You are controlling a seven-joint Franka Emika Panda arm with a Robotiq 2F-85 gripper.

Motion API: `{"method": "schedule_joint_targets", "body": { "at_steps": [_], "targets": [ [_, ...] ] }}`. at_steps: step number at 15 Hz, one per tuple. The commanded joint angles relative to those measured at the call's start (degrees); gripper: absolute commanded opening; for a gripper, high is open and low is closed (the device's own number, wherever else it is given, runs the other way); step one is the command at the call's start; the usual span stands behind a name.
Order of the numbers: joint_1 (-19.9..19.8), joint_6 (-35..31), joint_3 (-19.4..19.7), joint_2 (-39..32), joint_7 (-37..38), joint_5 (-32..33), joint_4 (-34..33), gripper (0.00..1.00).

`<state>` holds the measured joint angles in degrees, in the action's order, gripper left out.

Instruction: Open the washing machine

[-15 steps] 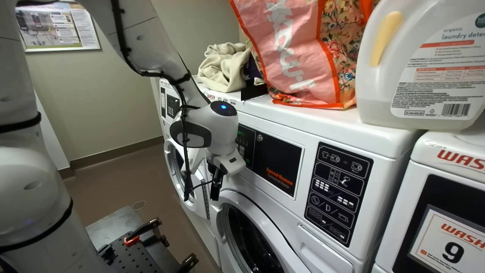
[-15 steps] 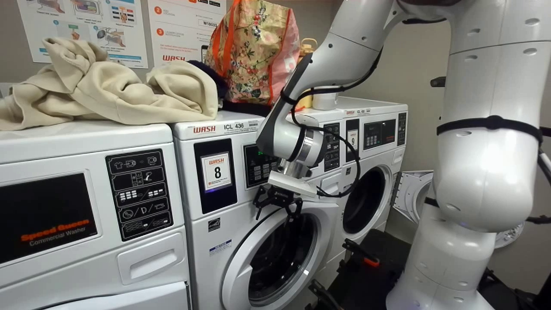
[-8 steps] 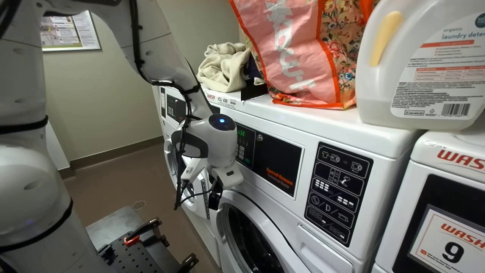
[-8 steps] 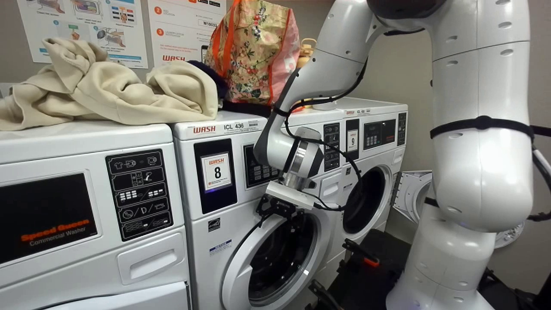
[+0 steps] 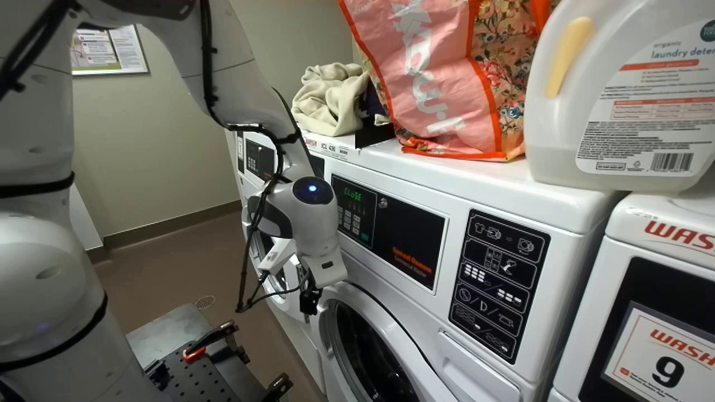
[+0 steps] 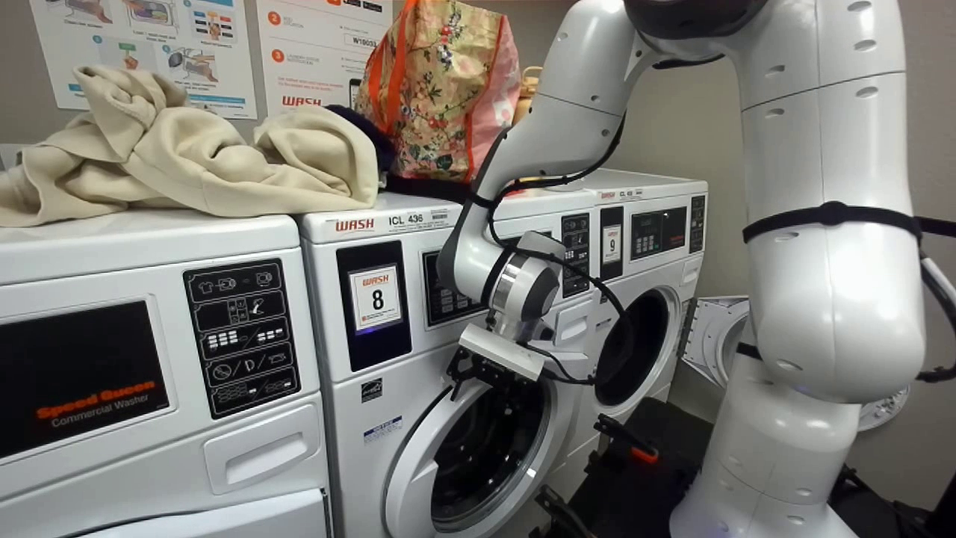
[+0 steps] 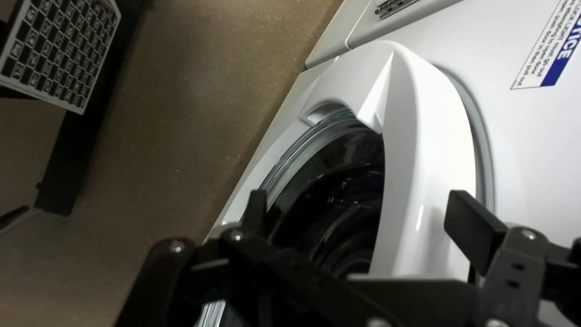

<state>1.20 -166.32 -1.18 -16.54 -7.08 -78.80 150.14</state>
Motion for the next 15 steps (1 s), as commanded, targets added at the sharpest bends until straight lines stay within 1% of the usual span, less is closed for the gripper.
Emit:
{"method": "schedule_joint_targets", "body": {
  "at_steps": [1,4,6,9,15],
  "targets": [
    [1.2,-2.4,-1.0,0.5,0.5,-2.5,1.1,1.0],
    [2.6,-5.2,-1.4,0.0,1.0,-3.9,1.5,1.0],
    [3.2,-7.6,-2.1,-1.4,-0.6,-5.4,0.4,1.0],
    [3.6,-8.7,-2.7,-2.2,-2.3,-7.7,-1.0,1.0],
    [4.3,-5.1,-2.1,-4.6,3.4,-1.4,1.1,1.0]
  ]
}}
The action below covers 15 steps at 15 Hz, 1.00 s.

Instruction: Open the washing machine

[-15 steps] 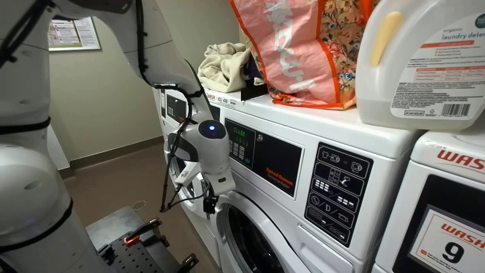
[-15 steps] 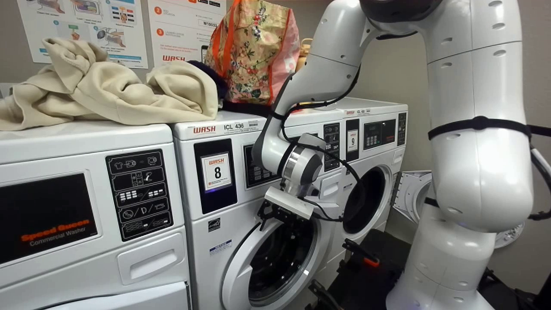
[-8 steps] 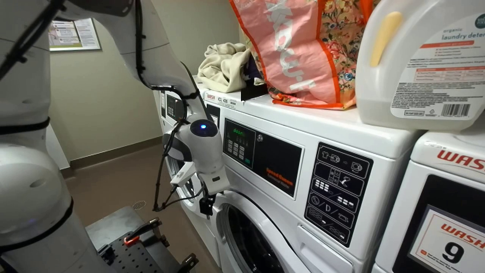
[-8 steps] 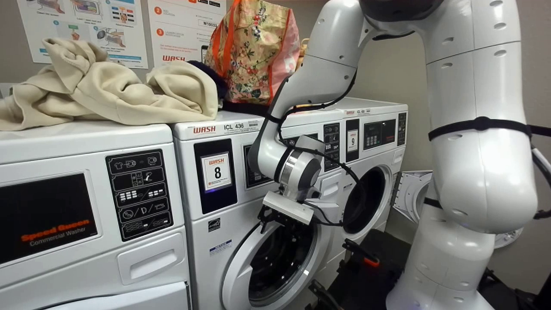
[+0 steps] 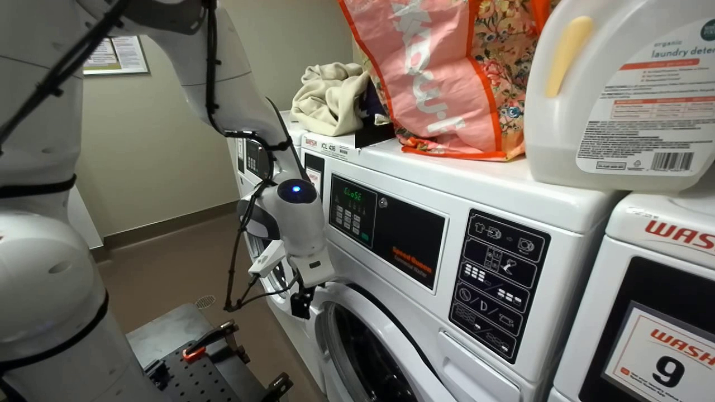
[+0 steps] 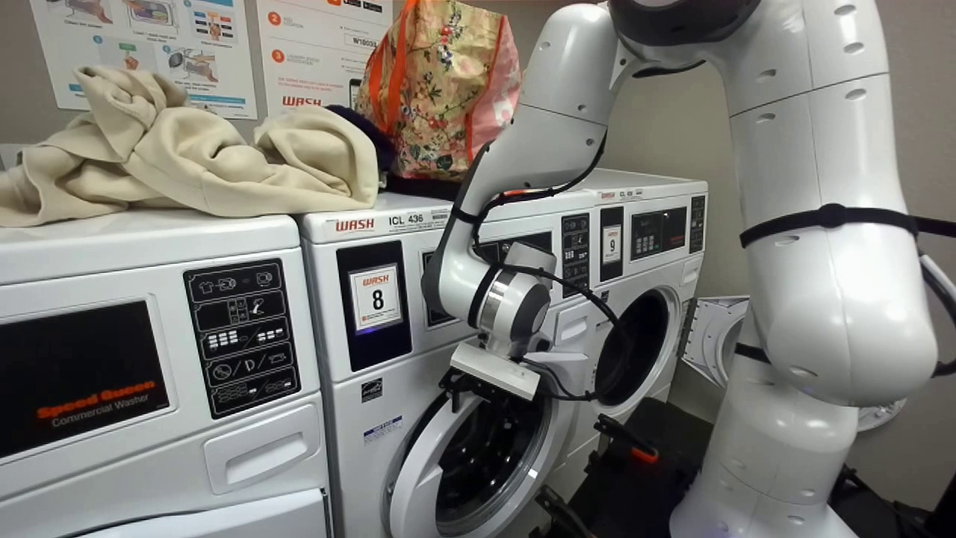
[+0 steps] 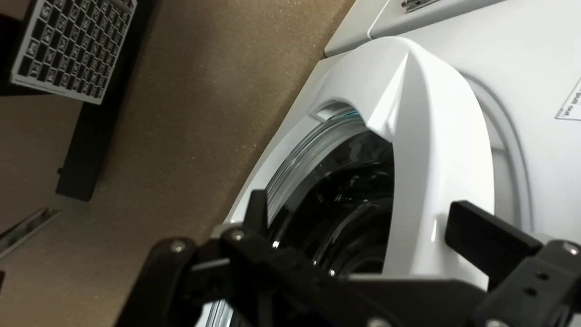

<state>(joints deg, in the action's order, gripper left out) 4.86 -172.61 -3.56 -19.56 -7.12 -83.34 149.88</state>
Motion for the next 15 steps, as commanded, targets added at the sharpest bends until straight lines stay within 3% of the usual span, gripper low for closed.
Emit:
{"method": "schedule_joint_targets", "body": {
  "at_steps": [1,6,12,13,15],
  "targets": [
    [1.0,1.4,0.5,-2.0,5.3,5.1,2.0,1.0],
    [2.8,6.1,3.2,-0.6,16.6,18.6,6.7,1.0],
    [4.0,24.5,13.0,5.1,31.6,45.1,10.3,1.0],
    [1.4,28.1,12.1,5.1,35.3,50.6,9.3,1.0],
    [0.4,35.0,13.0,6.9,40.5,58.1,9.1,1.0]
  ]
}}
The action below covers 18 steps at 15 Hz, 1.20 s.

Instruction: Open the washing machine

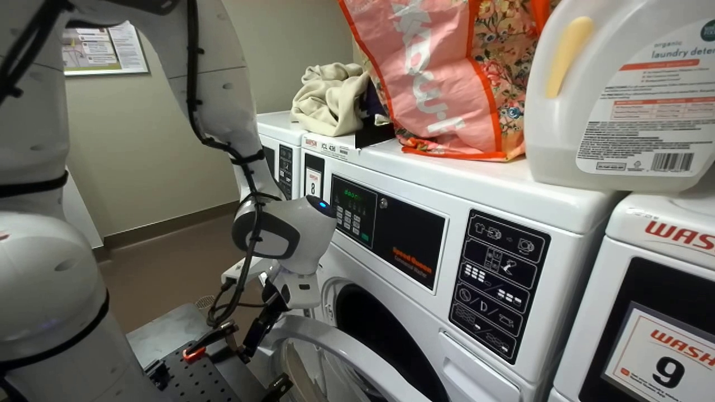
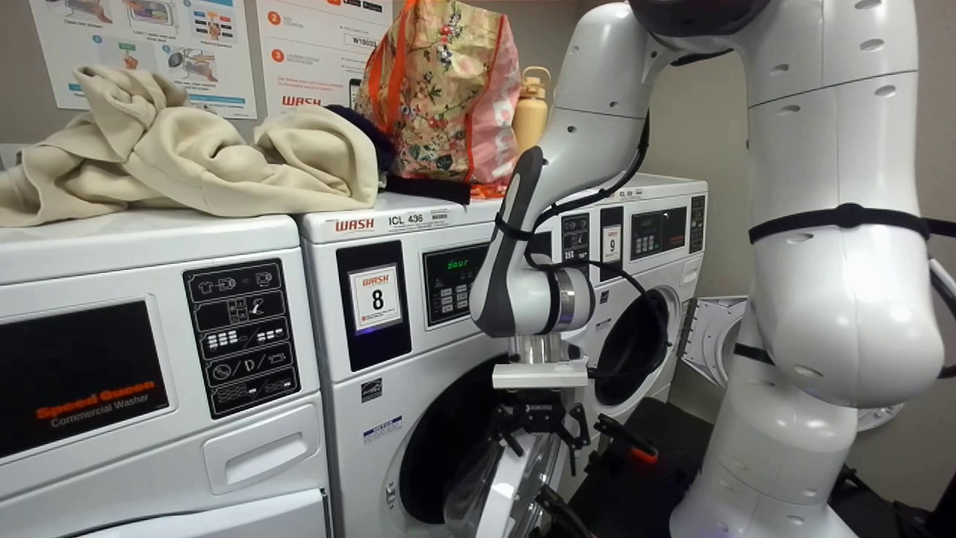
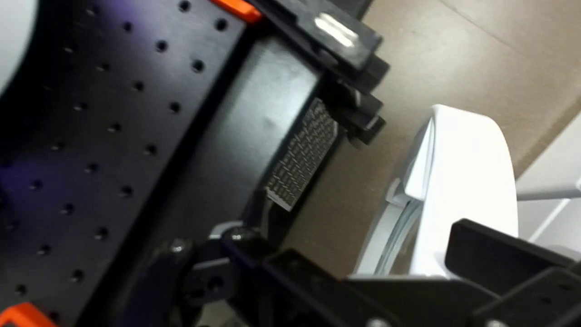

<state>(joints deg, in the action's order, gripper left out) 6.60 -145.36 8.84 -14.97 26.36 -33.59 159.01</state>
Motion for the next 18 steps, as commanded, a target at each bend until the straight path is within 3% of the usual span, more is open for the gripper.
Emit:
{"method": "schedule_joint_targets", "body": {
  "at_steps": [1,10,18],
  "targets": [
    [-2.1,9.9,0.5,2.8,8.7,10.5,-0.5,1.0],
    [-5.7,20.7,-0.8,9.8,11.2,14.8,-3.7,1.0],
    [-6.8,23.8,-4.3,28.6,13.5,19.6,-1.6,1.0]
  ]
}}
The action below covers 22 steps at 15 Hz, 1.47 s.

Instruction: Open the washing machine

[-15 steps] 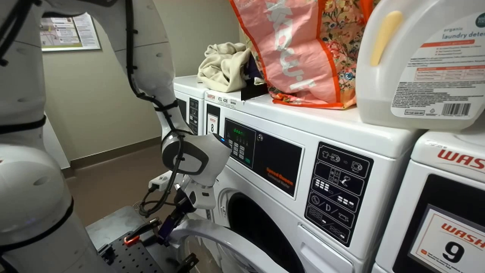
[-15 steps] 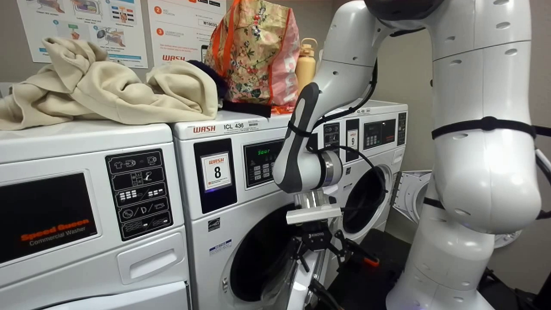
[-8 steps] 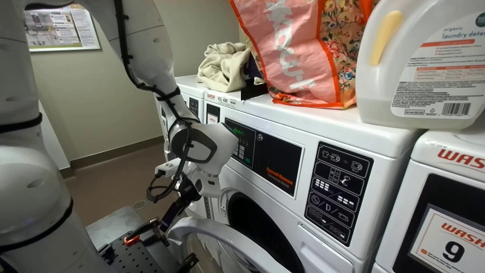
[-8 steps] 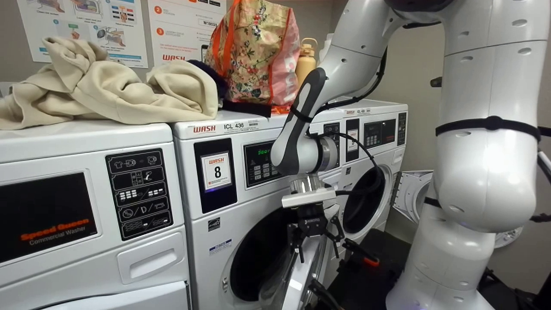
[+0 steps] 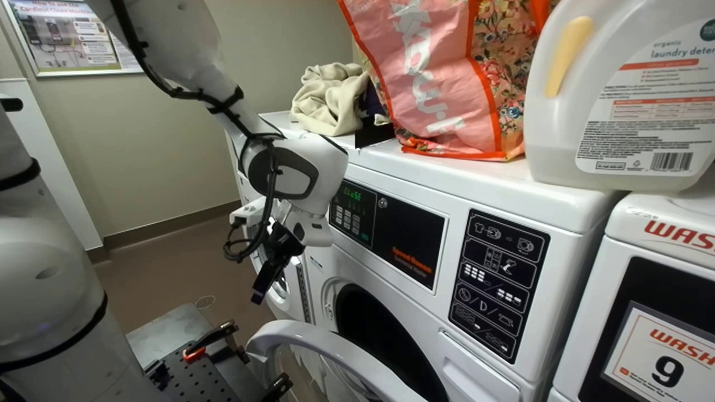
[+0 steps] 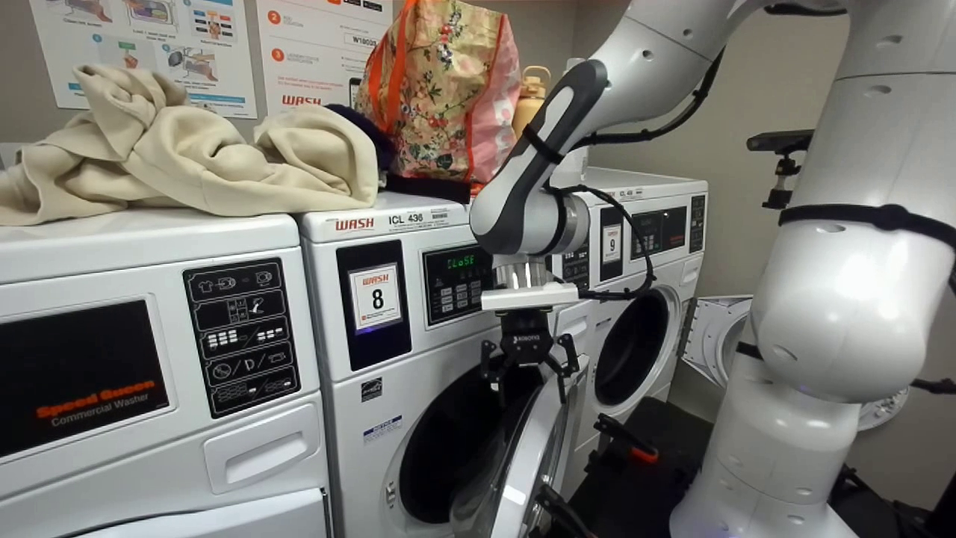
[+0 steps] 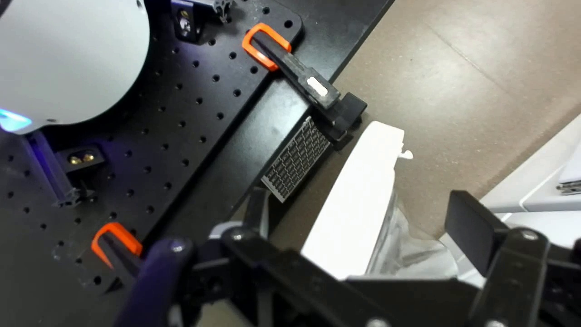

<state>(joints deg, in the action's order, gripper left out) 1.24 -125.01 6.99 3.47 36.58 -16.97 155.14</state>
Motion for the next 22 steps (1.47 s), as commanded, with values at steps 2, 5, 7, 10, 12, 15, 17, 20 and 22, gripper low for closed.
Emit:
{"method": "schedule_joint_targets", "body": {
  "at_steps": [2,5,7,10,12,15,17,20,22],
  "targets": [
    [-1.9,6.4,-4.0,15.7,2.5,2.9,2.0,1.0],
    [-2.7,10.0,-6.4,23.9,1.8,3.0,1.3,1.0],
    [-3.4,11.2,-8.0,28.6,1.9,3.4,0.6,1.0],
    [-4.0,11.3,-9.4,34.2,1.0,2.5,-0.3,1.0],
    [-4.2,11.0,-10.0,36.7,0.6,2.3,-0.7,1.0],
    [-4.6,10.8,-10.8,39.3,0.5,2.2,-1.2,1.0],
    [-4.7,10.8,-11.1,40.4,0.5,2.1,-1.4,1.0],
    [-4.8,10.8,-11.2,41.3,0.3,2.0,-1.4,1.0],
    [-4.9,10.8,-11.4,41.6,0.3,2.0,-1.4,1.0]
  ]
}}
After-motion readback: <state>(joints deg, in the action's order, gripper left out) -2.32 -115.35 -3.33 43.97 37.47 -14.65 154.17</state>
